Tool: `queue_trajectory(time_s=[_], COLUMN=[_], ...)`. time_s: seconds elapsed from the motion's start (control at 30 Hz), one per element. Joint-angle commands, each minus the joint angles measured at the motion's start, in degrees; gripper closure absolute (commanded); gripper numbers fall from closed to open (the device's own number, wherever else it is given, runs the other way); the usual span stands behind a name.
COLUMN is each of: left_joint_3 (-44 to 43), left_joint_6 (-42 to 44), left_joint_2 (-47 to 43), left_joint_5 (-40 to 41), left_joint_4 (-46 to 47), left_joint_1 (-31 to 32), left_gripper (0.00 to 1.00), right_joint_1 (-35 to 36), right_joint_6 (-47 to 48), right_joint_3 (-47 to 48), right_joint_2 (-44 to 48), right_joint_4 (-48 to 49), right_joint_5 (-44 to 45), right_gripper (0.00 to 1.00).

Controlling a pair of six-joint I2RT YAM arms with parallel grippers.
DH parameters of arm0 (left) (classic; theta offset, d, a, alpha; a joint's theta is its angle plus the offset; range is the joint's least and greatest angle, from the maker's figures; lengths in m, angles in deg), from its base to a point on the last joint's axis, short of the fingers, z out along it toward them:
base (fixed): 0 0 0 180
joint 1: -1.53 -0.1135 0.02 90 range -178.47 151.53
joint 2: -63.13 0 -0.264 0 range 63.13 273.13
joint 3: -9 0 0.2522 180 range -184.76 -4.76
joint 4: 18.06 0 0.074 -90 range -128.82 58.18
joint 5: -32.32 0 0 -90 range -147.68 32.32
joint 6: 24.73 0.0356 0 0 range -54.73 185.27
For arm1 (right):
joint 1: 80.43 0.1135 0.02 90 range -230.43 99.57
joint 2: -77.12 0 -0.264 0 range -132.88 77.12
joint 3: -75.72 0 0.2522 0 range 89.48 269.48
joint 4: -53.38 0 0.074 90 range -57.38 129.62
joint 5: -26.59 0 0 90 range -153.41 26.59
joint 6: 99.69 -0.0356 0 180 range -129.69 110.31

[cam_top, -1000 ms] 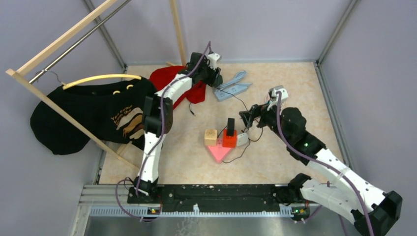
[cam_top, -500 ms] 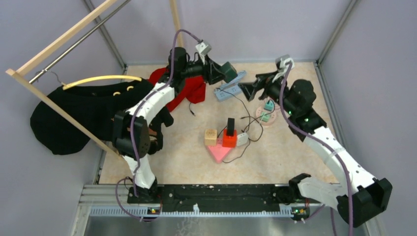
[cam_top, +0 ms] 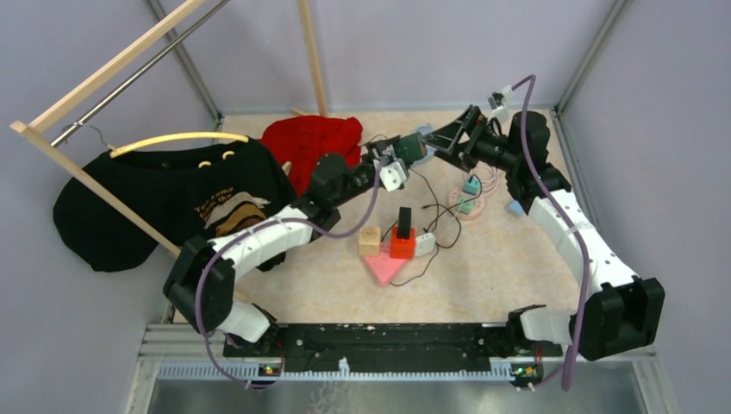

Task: Insert the plug
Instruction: Pick up the plug from the corner of the board.

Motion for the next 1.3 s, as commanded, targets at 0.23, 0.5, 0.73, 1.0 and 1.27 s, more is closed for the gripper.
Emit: queue_trajectory(time_s=[0.23, 0.5, 0.73, 1.0, 1.27], left_joint_3=[9.0, 12.2, 12.7, 13.0, 13.8], left_joint_6=[33.1, 41.8, 45.0, 47.2, 46.4], left_joint_2=[-4.3, -1.1, 0.7, 2.5, 3.7], left_joint_5=[21.9, 26.3, 26.4, 26.5, 26.7], left_joint_4=[20.6, 28.8, 29.7, 30.5, 32.3], left_joint_1=[9.7, 14.7, 16.4, 17.3, 18.0], left_gripper=[0.99, 1.0, 1.0, 1.0, 1.0], right_joint_1=[-2.2, -2.2, -2.2, -2.1, -2.0], right_joint_6=[-22.3, -31.7, -36.2, -31.9, -27.0], right_joint_3=[-6.2, -12.3, -14.0, -11.5, -8.7], right_joint_2=[-1.1, -1.0, -2.3, -3.7, -7.2], right_joint_4=[8.6, 18.8, 27.3, 21.8, 18.9], right_joint_5=[-11.0, -11.0, -12.8, -14.0, -16.9], right_gripper=[0.12, 0.14, 0.14, 0.24, 0.43])
